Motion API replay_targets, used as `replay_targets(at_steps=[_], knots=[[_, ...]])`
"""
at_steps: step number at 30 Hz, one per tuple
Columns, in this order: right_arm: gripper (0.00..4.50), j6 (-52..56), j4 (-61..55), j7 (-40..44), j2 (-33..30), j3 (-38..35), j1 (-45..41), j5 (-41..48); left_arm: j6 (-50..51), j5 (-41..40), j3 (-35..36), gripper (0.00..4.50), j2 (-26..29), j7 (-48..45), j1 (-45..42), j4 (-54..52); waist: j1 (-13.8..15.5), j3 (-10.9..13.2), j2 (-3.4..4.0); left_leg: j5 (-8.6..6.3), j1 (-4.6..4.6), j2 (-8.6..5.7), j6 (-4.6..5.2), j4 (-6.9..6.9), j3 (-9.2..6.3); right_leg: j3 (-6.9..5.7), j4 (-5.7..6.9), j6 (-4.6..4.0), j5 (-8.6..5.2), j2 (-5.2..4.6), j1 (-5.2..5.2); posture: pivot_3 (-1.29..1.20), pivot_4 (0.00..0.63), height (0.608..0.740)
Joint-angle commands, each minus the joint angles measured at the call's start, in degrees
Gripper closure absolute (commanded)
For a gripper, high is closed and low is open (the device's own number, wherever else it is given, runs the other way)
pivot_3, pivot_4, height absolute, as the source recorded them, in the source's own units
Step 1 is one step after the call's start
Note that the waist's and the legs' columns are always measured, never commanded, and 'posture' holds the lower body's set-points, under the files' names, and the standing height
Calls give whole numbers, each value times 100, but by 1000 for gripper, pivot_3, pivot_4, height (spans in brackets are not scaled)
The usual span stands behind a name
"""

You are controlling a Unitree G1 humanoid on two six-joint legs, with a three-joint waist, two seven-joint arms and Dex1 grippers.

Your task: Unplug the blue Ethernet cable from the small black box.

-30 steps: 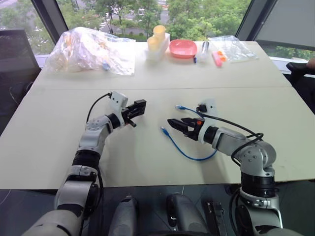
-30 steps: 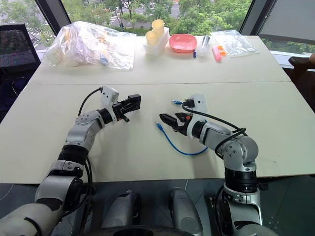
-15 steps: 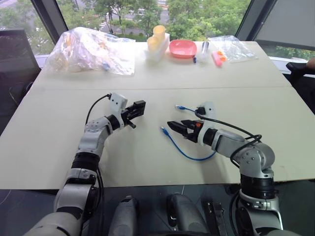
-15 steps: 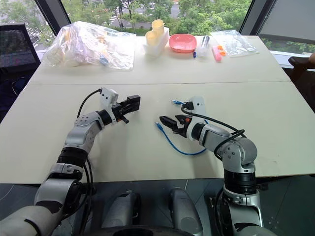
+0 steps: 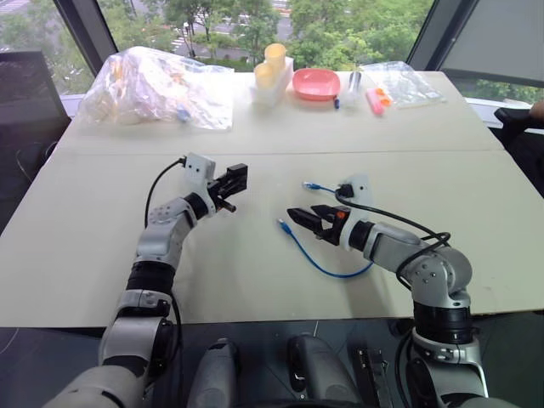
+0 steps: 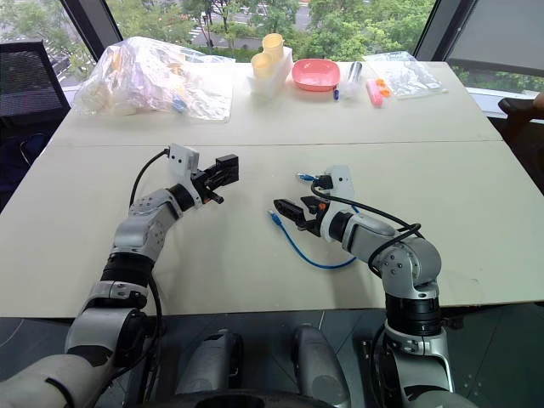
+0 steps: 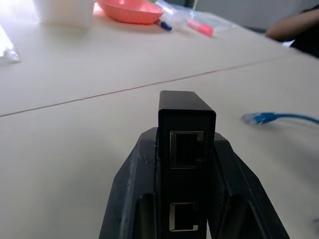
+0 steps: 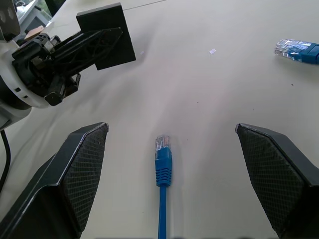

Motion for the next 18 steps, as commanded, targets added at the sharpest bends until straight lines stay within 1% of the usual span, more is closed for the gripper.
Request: replay_targets(at_steps=[1, 5, 6, 7, 9, 11, 13, 15, 18], knots=[[208, -132, -143, 26, 32, -12, -1, -17, 101, 93, -32, 3680, 37, 142, -58, -150, 0, 0, 0, 0, 1, 0, 0, 0, 0, 0, 0, 0, 0, 0, 0, 0, 150, 740], [208, -138, -142, 28, 56, -24, 1, -55, 316, -159, 75, 3680, -39, -3, -59, -230, 1, 0, 0, 0, 2, 0, 0, 1, 0, 0, 1, 0, 0, 1, 1, 0, 150, 740], [208, -149, -137, 30, 67, -27, -2, -65, 292, -40, 17, 3680, -36, 69, -127, -125, 2, 0, 0, 0, 2, 0, 0, 0, 0, 0, 1, 0, 0, 1, 1, 0, 150, 740], [208, -159, -131, 31, 72, -26, -4, -81, 209, 79, -32, 3280, -39, 143, -191, -7, 3, 0, 0, 0, 2, 0, 0, 0, 0, 0, 1, 0, 0, 1, 1, 0, 150, 740], [208, -193, -116, 34, 81, -12, -9, -124, 44, 406, -156, 3280, -23, 398, -332, 299, 8, 0, 0, 0, 2, 0, 0, 1, 0, 0, 1, 0, 0, 1, 1, 0, 150, 740], [208, -255, -50, 50, 87, -9, -45, -174, 98, 71, -40, 3280, -94, -41, -413, 358, 9, 0, 0, 0, 2, -1, 0, 2, 0, 0, 1, 0, 0, 1, 1, 0, 150, 740], [208, -316, -11, 50, 93, -35, -45, -205, -99, 175, -27, 3280, -136, 102, -541, 522, 9, 0, 0, 0, 1, -1, 0, 1, 1, 0, 0, 0, 0, 1, 1, 0, 150, 740], [208, -351, -2, 50, 92, -43, -9, -215, 56, 388, -117, 3280, -118, 314, -667, 786, 12, 0, 0, 0, 1, -1, 0, 1, 1, 0, -1, 0, 0, 1, 1, 0, 150, 740], [208, -355, -39, 28, 118, -22, 50, -217, -89, 480, -124, 3280, -104, 361, -689, 931, -7, 0, 0, 0, 1, -1, 0, 1, 1, 0, -1, 0, 0, 1, 2, 0, 150, 740]])
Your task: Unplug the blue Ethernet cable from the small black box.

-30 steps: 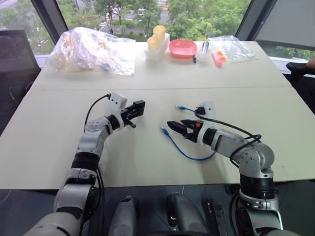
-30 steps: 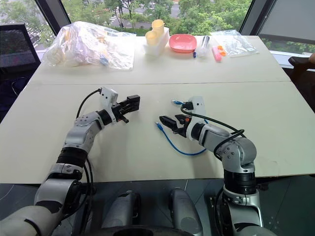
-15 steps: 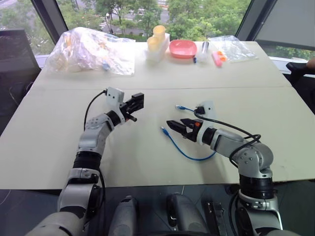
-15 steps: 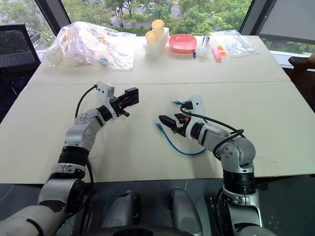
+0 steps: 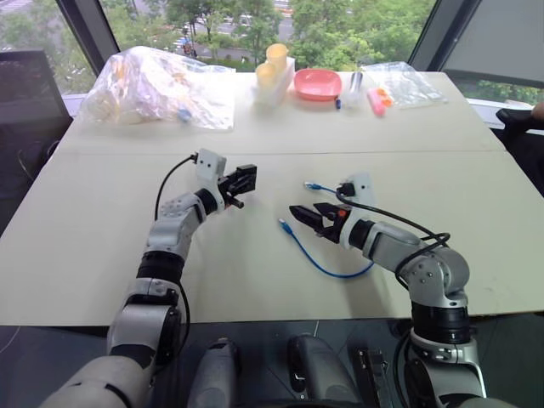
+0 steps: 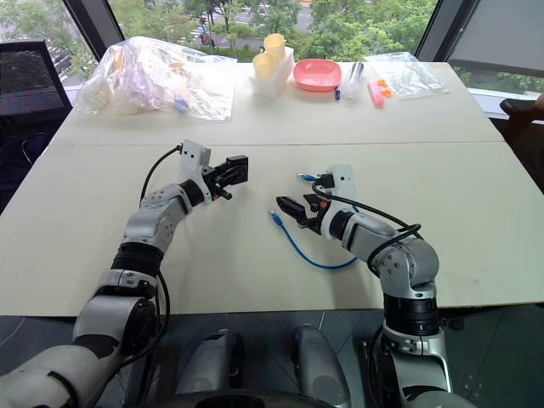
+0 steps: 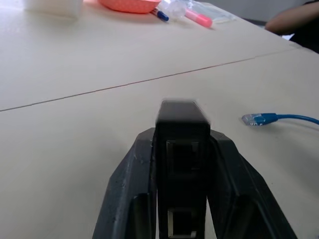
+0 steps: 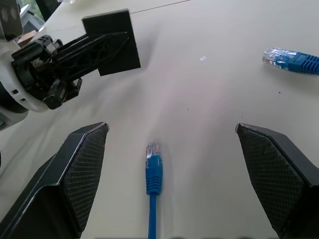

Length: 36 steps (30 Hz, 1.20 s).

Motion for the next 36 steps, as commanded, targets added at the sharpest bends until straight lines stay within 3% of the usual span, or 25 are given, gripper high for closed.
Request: replay_targets(at_steps=[1, 12, 19, 22, 29, 36], knots=[[208, -113, -145, 13, 50, -11, 47, -5, -220, 109, 14, 3280, 33, 94, -53, 44, -3, 0, 0, 0, 0, 0, 0, 0, 0, 0, 1, 0, 0, 0, 0, 0, 150, 740], [208, -21, -302, -37, 30, -85, 110, 51, -142, -25, 69, 3280, 30, 38, 230, -434, 10, 0, 0, 0, 0, 1, 0, 0, -1, 0, 2, 0, 0, 0, 0, 0, 150, 740], [208, -30, -438, -25, 13, -158, 224, 117, 273, -236, 125, 3280, 286, -75, 597, -1474, -1, 0, 0, 0, 1, 2, 0, -1, -2, 0, 2, 0, 0, 1, -1, 0, 150, 740], [208, -64, -427, -37, 35, -141, 243, 106, 412, -178, 107, 4008, 366, 75, 720, -1693, 7, 0, 0, 0, 2, 2, 0, 0, -1, 0, 3, -1, 0, 0, 0, 0, 150, 740], [208, -91, -430, -36, 64, -87, 248, 100, 731, -539, 281, 4008, 409, 59, 836, -2329, -2, 0, 0, 0, 1, 2, 0, 0, -1, 1, 3, -1, 0, 1, 0, 0, 150, 740], [208, -11, -661, -32, -23, -211, 409, 206, 1773, -1201, 520, 4008, 824, 79, 1299, -3856, -5, 0, 0, 0, 2, 3, 0, -1, -2, 1, 3, -1, 0, 0, -1, 0, 150, 740]])
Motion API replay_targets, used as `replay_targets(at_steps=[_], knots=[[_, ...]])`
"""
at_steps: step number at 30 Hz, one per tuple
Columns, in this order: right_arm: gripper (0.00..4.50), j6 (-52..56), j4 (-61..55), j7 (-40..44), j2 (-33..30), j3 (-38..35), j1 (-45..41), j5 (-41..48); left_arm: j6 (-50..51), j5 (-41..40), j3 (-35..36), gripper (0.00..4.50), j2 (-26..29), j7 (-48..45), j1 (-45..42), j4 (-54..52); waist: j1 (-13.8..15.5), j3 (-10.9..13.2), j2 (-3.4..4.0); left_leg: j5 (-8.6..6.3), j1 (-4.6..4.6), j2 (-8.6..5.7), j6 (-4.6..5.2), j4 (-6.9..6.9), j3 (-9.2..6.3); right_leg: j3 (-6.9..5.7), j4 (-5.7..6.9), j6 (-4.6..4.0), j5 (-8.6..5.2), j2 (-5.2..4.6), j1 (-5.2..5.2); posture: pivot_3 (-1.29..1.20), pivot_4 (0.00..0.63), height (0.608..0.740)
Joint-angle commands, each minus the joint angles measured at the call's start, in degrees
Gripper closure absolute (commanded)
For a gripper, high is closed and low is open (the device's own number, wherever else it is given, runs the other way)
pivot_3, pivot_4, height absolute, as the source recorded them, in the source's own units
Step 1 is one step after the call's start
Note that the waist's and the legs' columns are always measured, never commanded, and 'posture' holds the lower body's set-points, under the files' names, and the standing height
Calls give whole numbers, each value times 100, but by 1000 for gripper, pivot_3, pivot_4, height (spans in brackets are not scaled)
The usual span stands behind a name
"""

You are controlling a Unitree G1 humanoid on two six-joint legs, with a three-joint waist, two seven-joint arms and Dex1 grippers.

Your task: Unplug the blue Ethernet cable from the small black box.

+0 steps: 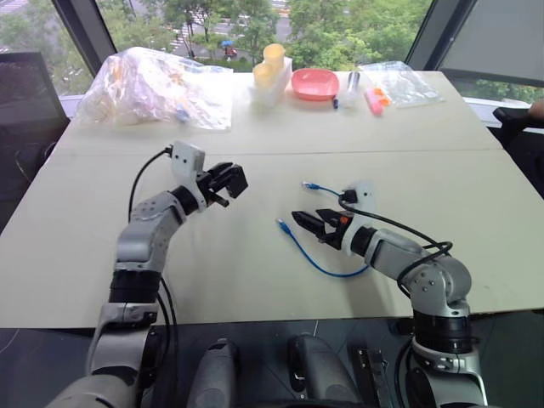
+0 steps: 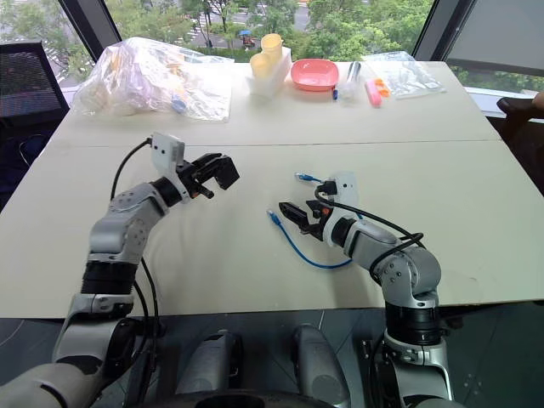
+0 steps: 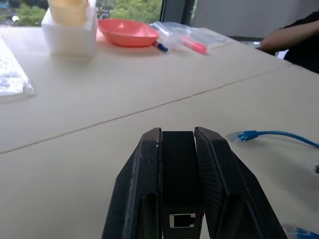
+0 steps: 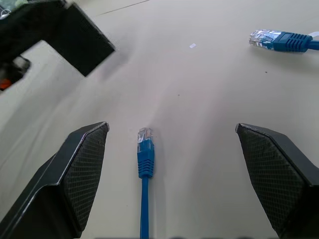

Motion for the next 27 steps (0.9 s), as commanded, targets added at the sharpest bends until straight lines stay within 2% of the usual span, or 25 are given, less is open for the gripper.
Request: replay_targets(at_steps=[1, 4, 8, 10, 11, 18, 27], knots=[[208, 11, -446, 45, -78, -189, 69, 208, 559, -467, 282, 4008, 237, 45, 170, -920, 0, 0, 0, 0, 0, 0, 0, 0, 0, 0, 0, 0, 0, 0, 0, 0, 150, 740], [208, 49, -600, 134, -198, -270, 164, 330, 888, -649, 441, 4008, 423, 156, 415, -1328, 2, 0, 0, 0, 1, 0, 0, 1, 0, 0, 0, 0, 0, -1, 1, 0, 150, 740], [208, 15, -507, 164, -280, -271, 143, 321, 1002, -652, 505, 4008, 436, 354, 536, -1336, 4, 0, 0, 0, 3, 0, 0, 2, 1, 0, 0, -7, -4, -1, 3, 0, 150, 740], [208, -32, -396, 172, -265, -216, 71, 268, 860, -598, 455, 3030, 378, 374, 541, -1212, 7, 0, 0, 0, 3, 0, 0, 3, 0, 0, 0, -15, -8, 0, 3, 0, 150, 740], [208, -48, -357, 171, -256, -190, 37, 246, 811, -583, 423, 2764, 361, 363, 530, -1157, 9, 0, 0, 0, 3, 0, 0, 3, 1, 0, -1, -14, -8, 0, 3, 0, 150, 740], [208, -92, -280, 164, -233, -132, -72, 221, 415, -156, 75, 17, 323, 427, 320, -757, 14, 0, 0, 0, 3, -1, 0, 3, 1, 0, -1, -12, -7, 1, 3, 0, 150, 740], [208, -92, -511, 324, -519, -254, 146, 301, 654, -445, 272, 17, 607, 115, 310, -873, 10, 0, 0, 0, 2, -1, 0, 2, 2, 1, -3, -9, -5, -1, 3, 0, 150, 740]])
